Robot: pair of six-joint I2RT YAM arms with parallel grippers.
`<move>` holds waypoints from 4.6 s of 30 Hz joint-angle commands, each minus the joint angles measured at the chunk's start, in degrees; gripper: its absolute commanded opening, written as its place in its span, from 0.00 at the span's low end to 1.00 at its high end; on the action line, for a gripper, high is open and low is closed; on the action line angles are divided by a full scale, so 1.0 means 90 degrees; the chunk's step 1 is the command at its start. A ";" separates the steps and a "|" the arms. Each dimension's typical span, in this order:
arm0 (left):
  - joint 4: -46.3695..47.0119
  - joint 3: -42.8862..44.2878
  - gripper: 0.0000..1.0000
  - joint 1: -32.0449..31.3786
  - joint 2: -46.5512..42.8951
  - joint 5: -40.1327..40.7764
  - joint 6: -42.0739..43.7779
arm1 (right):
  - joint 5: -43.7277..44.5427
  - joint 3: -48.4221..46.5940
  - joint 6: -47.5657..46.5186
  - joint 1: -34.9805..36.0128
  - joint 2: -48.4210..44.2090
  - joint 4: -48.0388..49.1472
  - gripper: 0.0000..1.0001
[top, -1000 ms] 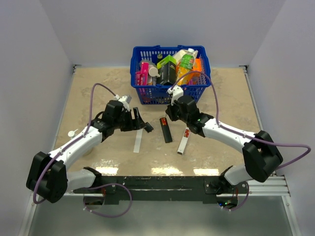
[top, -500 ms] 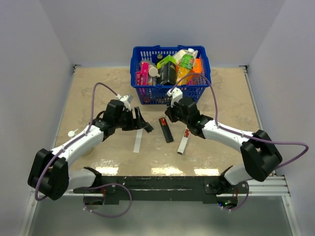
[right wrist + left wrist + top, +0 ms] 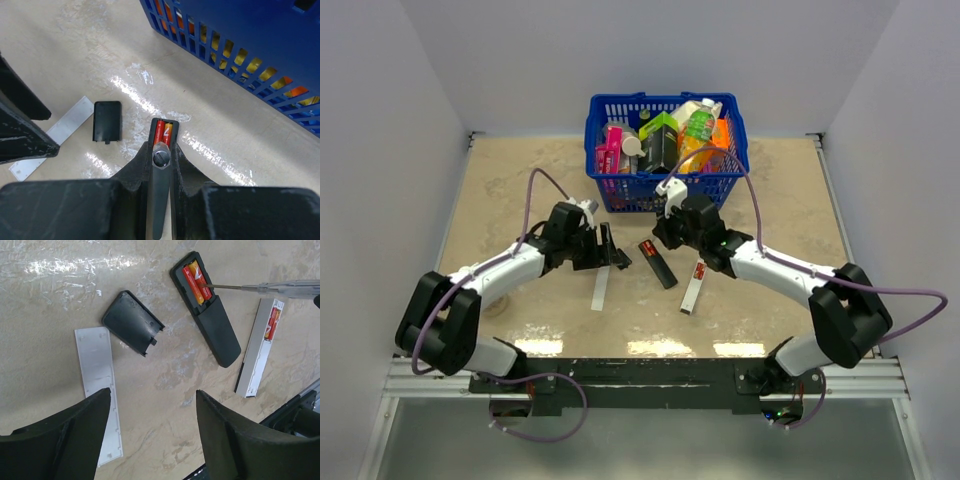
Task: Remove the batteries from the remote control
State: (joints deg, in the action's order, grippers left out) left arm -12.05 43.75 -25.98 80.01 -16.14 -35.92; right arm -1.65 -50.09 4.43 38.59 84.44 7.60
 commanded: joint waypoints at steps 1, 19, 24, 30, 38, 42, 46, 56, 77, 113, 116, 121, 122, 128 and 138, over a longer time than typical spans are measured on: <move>0.0167 0.0451 0.72 0.0025 0.0367 -0.0130 0.0056 | -0.0501 -0.0401 0.0308 0.0048 0.0373 -0.1271 0.00; 0.0753 0.0266 0.64 0.0025 0.0485 -0.0316 -0.0139 | -0.0227 -0.0226 0.1695 0.0107 -0.0271 -0.1986 0.00; 0.0734 0.0179 0.64 0.0025 0.0359 -0.0287 -0.0169 | 0.0152 -0.0304 0.1462 0.0136 -0.0632 -0.2132 0.00; 0.0539 0.0051 0.64 0.0025 0.0017 -0.0033 -0.0149 | 0.0895 -0.0841 0.1052 0.0136 -0.0672 -0.2348 0.00; 0.0431 -0.0115 0.64 0.0025 -0.0335 0.0084 -0.0110 | 0.1296 -0.1007 0.0885 0.0117 -0.0506 -0.2162 0.00; 0.0441 -0.0144 0.64 0.0025 -0.0384 0.0046 -0.0091 | 0.1073 -0.0919 0.0749 0.0117 -0.0408 -0.1539 0.00; 0.0509 -0.0192 0.64 0.0025 -0.0403 0.0036 -0.0149 | 0.0702 -0.1007 0.0631 0.0126 -0.0077 -0.1332 0.00; 0.0373 -0.0134 0.64 0.0025 -0.0394 0.0036 -0.0023 | -0.0012 -0.0764 0.0973 0.0165 -0.0134 -0.1839 0.00; 0.0891 0.0217 0.63 -0.0073 0.0221 -0.0522 -0.0140 | 0.0495 -0.0480 0.1257 0.0156 -0.1717 -0.2769 0.00; 0.2277 0.0159 0.59 -0.0619 0.1413 -0.1244 -0.0325 | 0.2127 -0.0949 0.1461 0.0126 -0.0418 -0.2533 0.00; 0.2364 0.0052 0.59 -0.0668 0.1472 -0.1224 -0.0364 | 0.2088 -0.0890 0.1461 0.0126 -0.0418 -0.2456 0.00; 0.2384 -0.0046 0.59 -0.0717 0.1491 -0.1146 -0.0345 | 0.1902 -0.0763 0.1500 0.0126 -0.0437 -0.2289 0.00; 0.2365 -0.0056 0.59 -0.0727 0.1481 -0.1127 -0.0354 | 0.1873 -0.0763 0.1500 0.0117 -0.0399 -0.2260 0.00; 0.2365 -0.0124 0.59 -0.0737 0.1481 -0.1078 -0.0315 | 0.1639 -0.0734 0.1471 0.0126 -0.0369 -0.2084 0.00; 0.2648 -0.0290 0.58 -0.0805 0.1511 -0.1175 -0.0452 | 0.1356 -0.0929 0.1451 0.0117 -0.0310 -0.2182 0.00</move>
State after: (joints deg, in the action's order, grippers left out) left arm 7.84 41.52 -32.49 93.27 -26.63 -39.44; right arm 12.38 -56.86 17.10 39.79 81.36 -14.11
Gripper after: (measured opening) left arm 0.586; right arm 0.132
